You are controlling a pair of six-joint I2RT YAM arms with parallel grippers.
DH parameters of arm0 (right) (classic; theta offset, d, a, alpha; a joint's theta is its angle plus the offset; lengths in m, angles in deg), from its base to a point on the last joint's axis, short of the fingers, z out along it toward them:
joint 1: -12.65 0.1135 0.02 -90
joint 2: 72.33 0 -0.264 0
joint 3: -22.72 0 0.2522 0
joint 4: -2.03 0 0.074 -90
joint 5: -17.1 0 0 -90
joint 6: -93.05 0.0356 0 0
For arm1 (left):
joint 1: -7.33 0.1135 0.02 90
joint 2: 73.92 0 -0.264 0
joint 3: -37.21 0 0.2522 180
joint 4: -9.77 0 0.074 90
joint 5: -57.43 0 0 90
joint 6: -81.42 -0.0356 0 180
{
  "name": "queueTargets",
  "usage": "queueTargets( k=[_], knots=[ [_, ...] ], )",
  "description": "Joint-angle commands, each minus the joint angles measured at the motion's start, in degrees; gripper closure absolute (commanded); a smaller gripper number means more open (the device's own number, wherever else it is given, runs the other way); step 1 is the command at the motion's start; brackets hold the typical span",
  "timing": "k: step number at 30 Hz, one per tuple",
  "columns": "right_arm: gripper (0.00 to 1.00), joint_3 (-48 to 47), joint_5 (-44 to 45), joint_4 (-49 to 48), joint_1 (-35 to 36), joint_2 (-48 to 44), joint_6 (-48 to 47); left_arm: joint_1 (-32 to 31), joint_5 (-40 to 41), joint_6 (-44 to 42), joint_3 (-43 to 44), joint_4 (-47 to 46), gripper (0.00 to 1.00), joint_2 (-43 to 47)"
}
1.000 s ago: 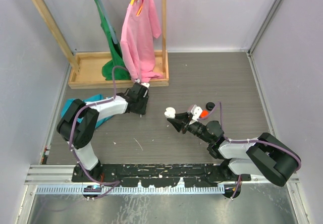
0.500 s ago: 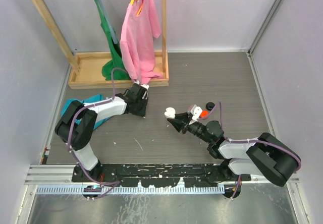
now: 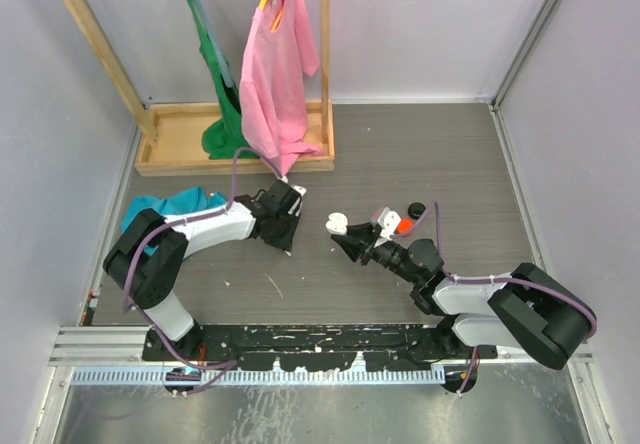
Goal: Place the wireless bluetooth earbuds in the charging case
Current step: Pick up the earbud from the center of the board, then place the earbud in the charging case.
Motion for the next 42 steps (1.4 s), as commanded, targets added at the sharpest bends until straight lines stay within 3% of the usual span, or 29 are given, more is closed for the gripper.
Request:
queueTargets(
  k=[1,17,25,42],
  knots=[
    [0.99,-2.2,0.4,-2.7,-0.1,-0.2,-0.5,-1.8,-1.2,-1.0,-0.6,5.5,0.8,2.0],
    [0.99,-1.9,-0.6,-3.0,-0.1,-1.1,-0.8,-7.9,9.1,-7.3,-3.2,-0.2,0.87,23.8],
    [0.99,-1.6,-2.0,-4.4,-0.1,-0.7,-0.3,-15.1,15.7,-17.9,-6.8,-11.7,0.89,35.3],
    [0.99,-1.3,-5.9,-7.7,-0.1,-0.5,1.8,-25.1,14.3,-38.0,-11.9,-32.7,0.89,38.1]
  ],
)
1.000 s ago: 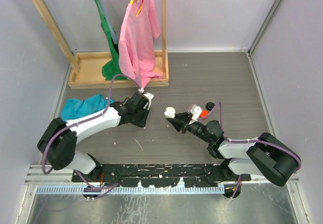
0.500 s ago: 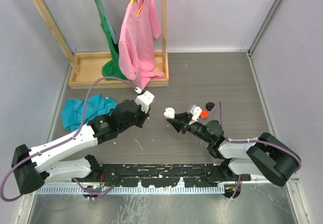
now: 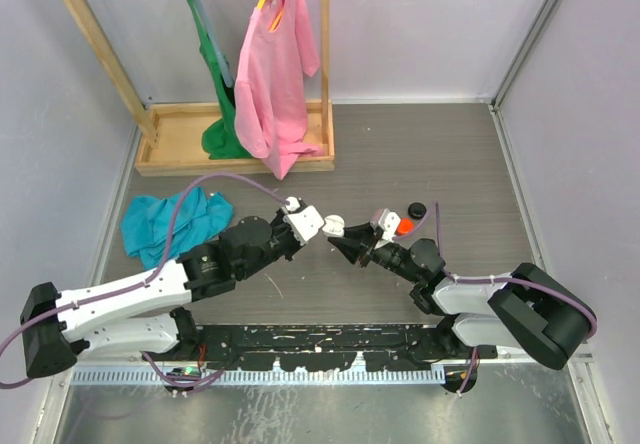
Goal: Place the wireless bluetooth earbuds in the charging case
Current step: Place the earbud in the charging case.
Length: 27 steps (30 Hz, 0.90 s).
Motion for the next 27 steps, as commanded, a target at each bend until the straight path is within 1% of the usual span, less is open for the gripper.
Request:
queueTargets(
  k=[1,8,27],
  knots=[
    [0.99,-0.9,-1.8,-5.4,-0.1,-0.6,0.9,-2.2,0.6,-8.2,-1.0,-10.9,0.89,0.5],
    [0.99,-1.2,-2.0,-5.4,-0.1,-0.6,1.4,-3.8,0.5,-11.6,-1.4,-13.8,0.89,-1.1],
    [0.99,-0.9,-2.2,-7.1,-0.1,0.0,3.0,-4.8,0.6,-12.2,-1.2,-17.5,0.89,-6.3]
  ],
)
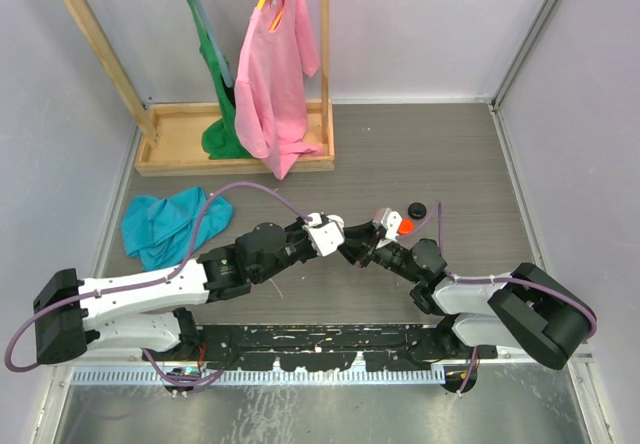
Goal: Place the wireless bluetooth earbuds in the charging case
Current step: Place the earbud in the charging case.
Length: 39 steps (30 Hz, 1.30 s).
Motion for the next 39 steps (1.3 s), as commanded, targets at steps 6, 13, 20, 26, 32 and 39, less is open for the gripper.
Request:
queueTargets(
  k=[6,13,20,26,32,39],
  knots=[
    [0.99,-0.9,-0.7,-4.9,-0.1,-0.2,0.4,-0.3,1.4,-1.5,0.4,-5.6,0.89,-1.3],
    [0.99,-0.9,-0.9,-5.6,-0.1,0.3,0.9,-0.3,2.5,-1.9,0.3,-5.8,0.89,-1.7],
    [0.99,-1.0,-1.1,-6.0,-0.1,0.5,1.1,-0.4,2.3,-1.8,0.7,-5.6,0.9,-2.2],
    [0.99,-0.6,0.0,-6.4,-0.1,0.2,1.3,-0.7,1.3,-0.8,0.4,-2.7,0.89,-0.6],
    [0.99,-0.5,0.2,-6.5,-0.1,0.2,1.3,-0.8,-1.9,0.3,-0.5,-0.6,0.84,1.1],
    [0.99,-0.5,0.2,-6.5,-0.1,0.1,1.3,-0.8,-3.6,0.8,-0.3,1.5,0.79,1.7]
  ],
)
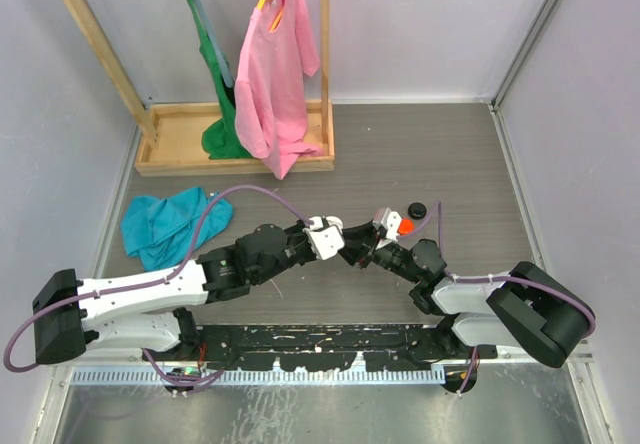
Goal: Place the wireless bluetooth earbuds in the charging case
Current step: Place the earbud in the charging case.
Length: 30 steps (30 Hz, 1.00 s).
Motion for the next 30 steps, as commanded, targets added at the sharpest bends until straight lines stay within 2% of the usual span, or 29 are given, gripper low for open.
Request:
queueTargets(
  k=[1,14,20,30],
  knots=[
    [0.99,-0.5,1.0,-5.2,-0.1,-0.5,-0.2,-0.4,-3.1,1.8,0.1,0.2,0.79,1.7],
    [0.99,-0.4,0.9,-5.1,-0.1,-0.7,-0.3,-0.4,-3.0,2.3,0.8,0.7,0.71,0.6],
    [0.99,-0.4,1.3,-5.1,-0.1,-0.9,-0.4,-0.4,-2.0,5.5,1.0,0.9,0.6,3.2],
    [0.99,0.0,2.4,-4.9,-0.1,-1.3,-0.6,-0.4,5.6,17.2,3.2,3.6,0.42,6.4]
  ],
)
